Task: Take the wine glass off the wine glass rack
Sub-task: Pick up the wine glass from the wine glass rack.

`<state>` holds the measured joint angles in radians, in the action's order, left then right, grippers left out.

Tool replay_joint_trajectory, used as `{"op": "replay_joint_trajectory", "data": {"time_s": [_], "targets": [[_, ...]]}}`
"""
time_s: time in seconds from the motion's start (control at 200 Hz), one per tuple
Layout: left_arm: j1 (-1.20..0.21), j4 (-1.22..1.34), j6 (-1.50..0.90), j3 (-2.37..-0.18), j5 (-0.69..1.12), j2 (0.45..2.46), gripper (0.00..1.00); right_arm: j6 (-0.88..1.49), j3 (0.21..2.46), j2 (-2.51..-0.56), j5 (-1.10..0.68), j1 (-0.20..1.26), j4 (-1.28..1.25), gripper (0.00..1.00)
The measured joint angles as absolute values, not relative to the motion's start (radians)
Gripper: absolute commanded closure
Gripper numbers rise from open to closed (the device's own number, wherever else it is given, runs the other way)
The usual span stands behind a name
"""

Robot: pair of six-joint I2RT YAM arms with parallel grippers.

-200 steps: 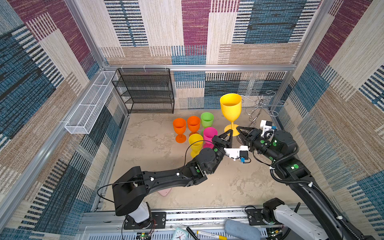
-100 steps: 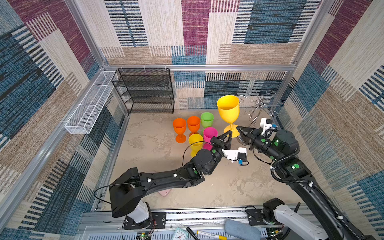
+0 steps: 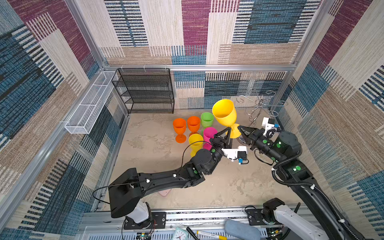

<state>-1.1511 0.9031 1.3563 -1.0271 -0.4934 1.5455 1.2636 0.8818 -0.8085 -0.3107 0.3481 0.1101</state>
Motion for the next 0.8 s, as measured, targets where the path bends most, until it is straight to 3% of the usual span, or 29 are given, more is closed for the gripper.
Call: {"op": "replay_joint_trajectory", "data": {"time_s": [0.185,0.346,0.616,0.796], "targets": [[-1.148,0.839,1.275,-1.024,-0.5,1.491,0.37,1.263,0.876,-0.801,-0.313,0.35,0.079,1.0],[-1.148,0.749,1.198,-1.002,-0.524,1.421,0.19,1.252,0.857,-0.799,-0.3,0.349,0.044,1.0],[-1.109,0.356,0.866,-0.989,-0.532,1.15,0.2,1.185,0.829,-0.835,-0.259,0.348,0.003,1.0],[-1.019,0.028,0.603,-1.082,-0.413,0.991,0.22,1.121,0.805,-0.838,-0.232,0.348,-0.032,1.0]]}}
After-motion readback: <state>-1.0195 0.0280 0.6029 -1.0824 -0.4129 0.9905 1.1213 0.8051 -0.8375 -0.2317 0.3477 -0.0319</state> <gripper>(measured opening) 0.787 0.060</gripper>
